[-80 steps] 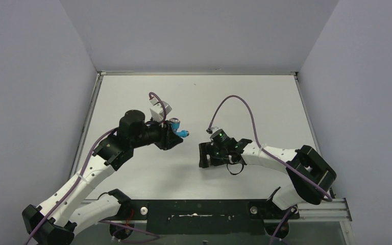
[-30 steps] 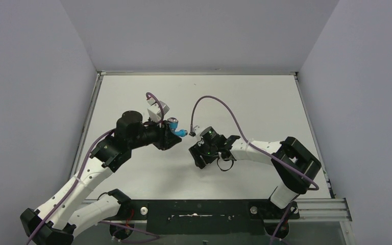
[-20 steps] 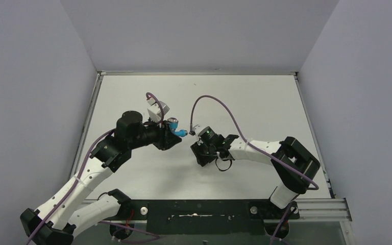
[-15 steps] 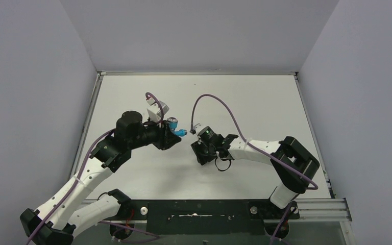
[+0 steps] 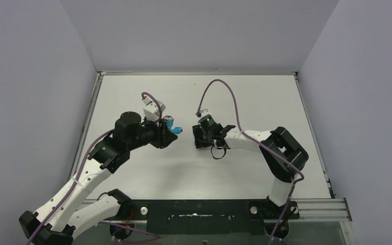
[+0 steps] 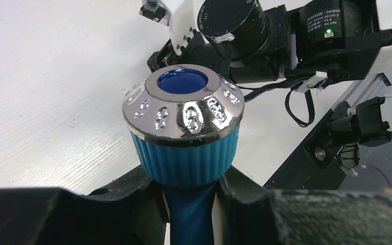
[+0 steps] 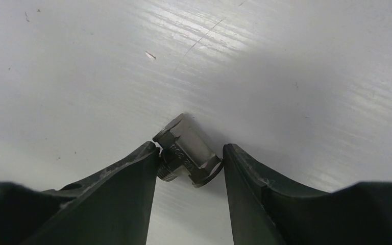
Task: Install the water faucets
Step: Adjust the adaptor at the center of the board.
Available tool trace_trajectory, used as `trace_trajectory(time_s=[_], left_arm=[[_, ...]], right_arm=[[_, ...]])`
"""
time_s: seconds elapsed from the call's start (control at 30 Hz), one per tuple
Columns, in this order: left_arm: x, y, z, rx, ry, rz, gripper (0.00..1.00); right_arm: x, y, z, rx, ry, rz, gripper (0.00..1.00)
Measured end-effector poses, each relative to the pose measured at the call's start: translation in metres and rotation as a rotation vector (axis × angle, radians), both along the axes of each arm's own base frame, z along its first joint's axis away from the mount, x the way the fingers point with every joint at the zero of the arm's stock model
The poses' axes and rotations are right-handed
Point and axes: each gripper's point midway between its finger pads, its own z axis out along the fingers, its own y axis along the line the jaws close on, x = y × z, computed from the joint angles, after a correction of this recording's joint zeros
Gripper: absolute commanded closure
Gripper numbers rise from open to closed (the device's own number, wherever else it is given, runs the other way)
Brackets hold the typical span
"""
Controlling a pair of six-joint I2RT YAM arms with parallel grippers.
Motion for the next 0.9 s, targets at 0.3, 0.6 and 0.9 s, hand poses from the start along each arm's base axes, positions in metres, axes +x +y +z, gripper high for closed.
trace_trajectory(time_s=[0.3, 0.6, 0.9], left_arm=[[0.0035, 0.0028, 0.0049, -0.002, -0.009, 0.022, 1.0], [0.0019, 0.0014, 0.0058, -0.01, -0.002, 0.015, 1.0], [0.0003, 0.002, 0.009, -0.02, -0.006, 0.018, 1.0]], right_arm=[[-0.0027, 0.0058, 0.0, 0.118, -0.093, 0.019, 0.29], [-0.005, 0.0063, -0.0058, 0.071, -0.246, 0.268, 0.46], [-0.0055, 0.008, -0.0082, 0.055, -0.306, 0.365, 0.39]])
